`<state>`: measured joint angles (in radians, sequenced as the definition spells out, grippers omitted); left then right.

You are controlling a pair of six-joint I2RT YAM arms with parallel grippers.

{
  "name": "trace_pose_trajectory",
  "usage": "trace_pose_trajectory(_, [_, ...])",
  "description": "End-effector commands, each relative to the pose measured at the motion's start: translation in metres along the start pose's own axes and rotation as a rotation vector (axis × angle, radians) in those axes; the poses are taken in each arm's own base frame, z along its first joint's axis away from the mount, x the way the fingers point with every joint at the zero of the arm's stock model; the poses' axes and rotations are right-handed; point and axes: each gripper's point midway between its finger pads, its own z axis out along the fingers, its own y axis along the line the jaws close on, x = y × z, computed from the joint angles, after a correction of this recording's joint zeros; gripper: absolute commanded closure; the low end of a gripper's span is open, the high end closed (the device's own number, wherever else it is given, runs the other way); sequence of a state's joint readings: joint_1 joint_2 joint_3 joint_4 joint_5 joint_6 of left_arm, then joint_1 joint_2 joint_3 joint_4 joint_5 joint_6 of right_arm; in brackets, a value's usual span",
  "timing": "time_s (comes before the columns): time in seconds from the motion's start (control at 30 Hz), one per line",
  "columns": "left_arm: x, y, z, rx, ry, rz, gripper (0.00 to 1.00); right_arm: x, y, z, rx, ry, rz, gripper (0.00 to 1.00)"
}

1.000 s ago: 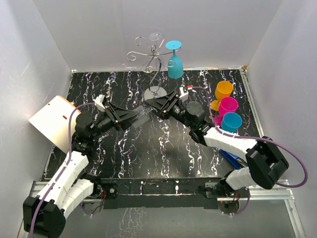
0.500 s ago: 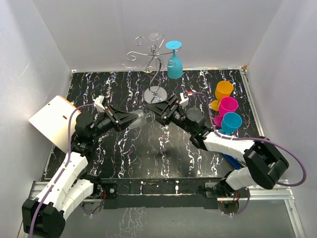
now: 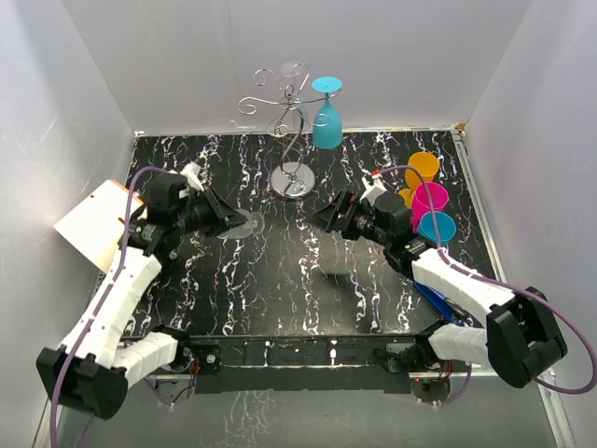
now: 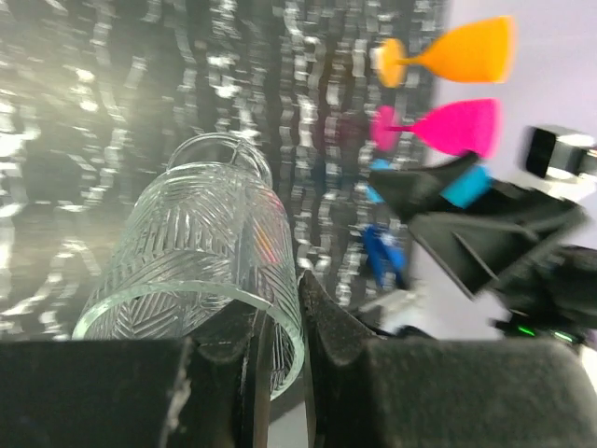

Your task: Take the wine glass off the wine glass rack

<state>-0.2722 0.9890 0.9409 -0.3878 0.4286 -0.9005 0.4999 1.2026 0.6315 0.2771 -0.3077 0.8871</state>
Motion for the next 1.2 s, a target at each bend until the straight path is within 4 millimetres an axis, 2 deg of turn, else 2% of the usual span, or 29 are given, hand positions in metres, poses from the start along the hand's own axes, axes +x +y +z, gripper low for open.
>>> trace_pose_trajectory(0.0, [-0.018,0.054,-0.014,-0.357,0.034,0.254,1.00,-0.006,0.011,-0.018,0.024,0.081,-0.290,0.02])
trace_pose_trajectory(0.1, [-0.032,0.078,-0.013,-0.522,0.087,0.333,1.00,-0.012,0.007,-0.029,0.073,0.076,-0.368,0.02])
trace_pose_trajectory(0.27, [-0.049,0.097,-0.006,-0.652,0.132,0.406,1.00,-0.021,0.008,-0.049,0.126,0.051,-0.440,0.02])
trace_pose_trajectory(0.47, [-0.052,0.120,0.024,-0.715,0.232,0.422,1.00,-0.024,0.010,-0.068,0.152,0.028,-0.463,0.02])
trace_pose_trajectory(0.7, [-0.062,0.133,0.051,-0.745,0.288,0.444,1.00,-0.026,0.007,-0.086,0.194,0.011,-0.478,0.02])
trace_pose_trajectory(0.83, [-0.060,0.139,0.063,-0.744,0.325,0.444,1.00,-0.025,0.009,-0.093,0.193,0.005,-0.472,0.02])
trace_pose_trajectory(1.1, [-0.057,0.150,0.075,-0.753,0.361,0.441,1.00,-0.029,0.013,-0.101,0.197,-0.020,-0.471,0.02])
trace_pose_trajectory(1.17, [-0.057,0.151,0.076,-0.755,0.364,0.440,0.96,-0.029,0.014,-0.101,0.199,-0.019,-0.470,0.02])
